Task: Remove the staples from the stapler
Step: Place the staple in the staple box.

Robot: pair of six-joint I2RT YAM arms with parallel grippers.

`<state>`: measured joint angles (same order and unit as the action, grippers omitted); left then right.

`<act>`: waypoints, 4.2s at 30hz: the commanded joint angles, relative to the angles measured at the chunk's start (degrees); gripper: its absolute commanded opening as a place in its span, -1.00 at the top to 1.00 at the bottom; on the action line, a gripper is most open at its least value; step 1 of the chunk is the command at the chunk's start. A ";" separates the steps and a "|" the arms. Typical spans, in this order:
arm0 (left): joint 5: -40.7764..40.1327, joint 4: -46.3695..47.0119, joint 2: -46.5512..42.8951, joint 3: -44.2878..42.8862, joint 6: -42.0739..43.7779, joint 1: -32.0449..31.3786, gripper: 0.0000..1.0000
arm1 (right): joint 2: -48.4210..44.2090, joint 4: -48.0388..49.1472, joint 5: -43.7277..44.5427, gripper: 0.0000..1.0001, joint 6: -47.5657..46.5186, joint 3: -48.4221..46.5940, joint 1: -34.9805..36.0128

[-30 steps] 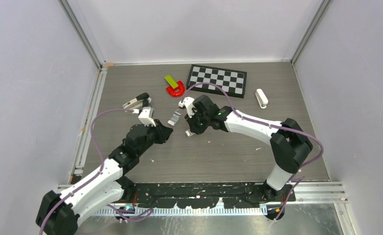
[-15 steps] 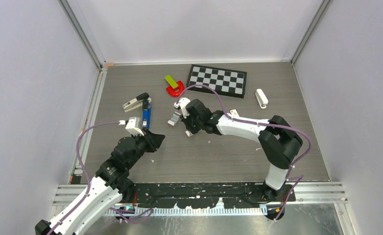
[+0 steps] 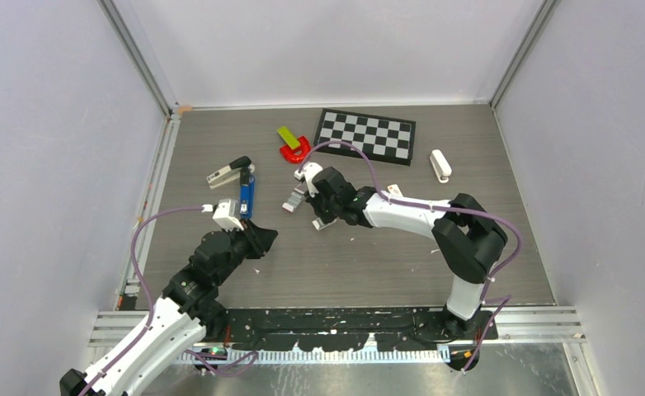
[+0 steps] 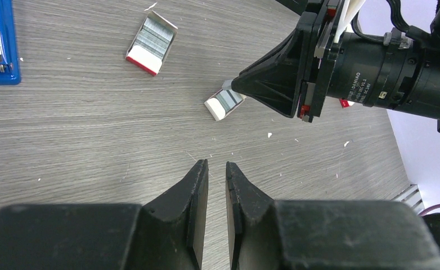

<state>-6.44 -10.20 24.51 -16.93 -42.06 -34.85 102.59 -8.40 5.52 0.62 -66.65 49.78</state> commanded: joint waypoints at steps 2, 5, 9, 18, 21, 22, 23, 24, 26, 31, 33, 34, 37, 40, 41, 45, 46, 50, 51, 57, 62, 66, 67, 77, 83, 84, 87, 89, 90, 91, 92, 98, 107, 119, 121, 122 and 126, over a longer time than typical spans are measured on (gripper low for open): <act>-0.33 1.22 0.24 0.14 -0.39 0.24 0.62 | 0.80 1.32 0.85 0.66 1.30 -0.14 -0.09; -0.33 1.16 0.10 0.32 -0.39 0.24 0.62 | 1.20 1.03 0.88 0.66 1.40 -0.07 -0.04; -0.33 1.30 -0.19 0.49 -0.48 0.27 0.62 | 1.59 1.18 1.33 0.66 1.19 -0.10 -0.03; -0.24 1.25 -0.53 0.50 -0.72 0.27 0.62 | 2.53 0.65 1.65 0.65 1.14 -0.39 -0.03; -0.26 1.30 -0.63 0.49 -0.74 0.25 0.61 | 2.48 0.54 1.26 0.65 1.09 -0.40 -0.07; -0.25 1.29 -0.66 0.45 -0.74 0.23 0.62 | 2.45 0.55 1.25 0.65 1.15 -0.38 -0.04; -0.24 1.24 -0.65 0.41 -0.74 0.20 0.62 | 2.37 0.50 1.13 0.65 1.16 -0.38 -0.08; -0.31 1.31 -0.56 0.41 -0.74 0.29 0.61 | 2.29 0.52 1.01 0.65 1.14 -0.36 -0.03; -0.25 1.32 -0.53 0.40 -0.74 0.24 0.62 | 2.08 0.43 0.78 0.65 1.13 -0.40 -0.06; -0.33 1.42 -0.56 0.49 -0.83 0.23 0.62 | 1.12 0.54 0.63 0.65 1.13 -0.25 0.03; -0.33 1.53 -0.58 0.61 -0.89 0.21 0.62 | 0.81 0.59 0.63 0.65 1.14 -0.23 0.00; -0.26 1.59 -0.51 0.58 -0.91 0.22 0.62 | 0.66 0.68 0.63 0.65 1.16 -0.16 0.10; -0.16 1.76 -0.38 0.67 -0.99 0.21 0.62 | 0.44 0.72 0.67 0.65 1.06 -0.06 0.12; -0.15 1.85 -0.26 0.71 -1.00 0.17 0.62 | 0.23 0.88 0.78 0.65 0.71 -0.06 0.30; -0.15 1.97 -0.26 0.79 -1.00 0.22 0.62 | 0.15 0.94 0.88 0.65 0.65 -0.01 0.38; -0.13 2.11 -0.22 0.84 -1.17 0.19 0.62 | -0.19 1.27 1.05 0.65 0.26 0.14 0.78; -0.11 2.21 -0.19 0.92 -1.18 0.26 0.62 | -0.19 1.21 1.08 0.65 0.19 0.12 0.88; -0.08 2.31 -0.12 0.94 -1.27 0.21 0.62 | -0.40 1.30 0.90 0.65 0.23 0.15 1.14; -0.07 2.37 -0.12 0.93 -1.27 0.24 0.62 | -0.49 1.22 0.90 0.65 0.20 0.13 1.19; -0.07 2.55 -0.13 1.02 -1.33 0.22 0.62 | -0.06 1.24 1.01 0.65 0.41 0.13 1.20; -0.07 2.55 -0.20 0.94 -1.35 0.27 0.62 | 0.66 1.46 1.25 0.65 0.56 0.04 1.17; -0.07 2.62 -0.03 0.93 -1.35 0.25 0.62 | 1.22 1.56 1.35 0.65 0.66 -0.13 1.20; -0.07 2.71 0.00 0.85 -1.35 0.23 0.62 | 1.37 1.58 1.24 0.65 0.78 -0.12 1.20; -0.07 2.95 0.36 0.77 -1.33 0.28 0.62 | 1.73 1.55 0.63 0.65 1.00 -0.06 1.54; -0.02 3.40 0.86 0.64 -1.27 0.22 0.62 | 2.05 1.60 0.82 0.64 0.95 -0.13 1.74; 0.02 3.47 0.93 0.66 -1.27 0.24 0.62 | 2.16 1.63 1.01 0.64 0.96 -0.07 1.73; 0.10 3.51 0.97 0.74 -1.27 0.24 0.62 | 2.48 1.66 1.58 0.64 0.95 -0.09 1.72; 0.11 3.50 0.78 0.87 -1.27 0.22 0.62 | 2.59 1.64 1.81 0.64 0.89 -0.06 1.73; 0.11 3.50 0.76 0.85 -1.27 0.24 0.62 | 2.68 1.71 1.66 0.64 0.81 -0.01 1.73; 0.06 3.43 0.64 0.92 -1.27 0.22 0.62 | 2.78 1.65 1.60 0.63 0.86 -0.05 1.69; 0.03 3.38 0.55 0.95 -1.27 0.23 0.62 | 2.87 1.64 1.56 0.63 0.83 -0.01 1.71; -0.11 2.95 0.08 0.93 -1.27 0.22 0.62 | 3.29 1.61 1.55 0.60 0.76 -0.05 1.71; -0.15 2.62 -0.31 0.96 -1.26 0.22 0.62 | 3.24 1.37 1.29 0.50 0.54 -0.12 1.72; 0.00 2.94 0.17 1.02 -1.23 0.16 0.62 | 2.06 0.90 0.23 0.41 0.00 0.03 1.70; 0.02 2.98 0.17 1.02 -1.18 0.23 0.62 | 1.92 0.81 0.04 0.37 -0.11 0.04 1.70; 0.02 2.94 0.11 1.02 -1.18 0.22 0.62 | 1.84 0.76 -0.12 0.36 -0.10 0.08 1.72; 0.02 2.94 0.03 1.02 -1.18 0.23 0.62 | 1.33 0.67 -0.42 0.34 -0.35 0.12 1.68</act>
<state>-6.39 -9.69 24.73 -16.03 -43.13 -34.85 105.91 -8.82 5.65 0.58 -66.54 51.07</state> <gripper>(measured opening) 0.190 0.324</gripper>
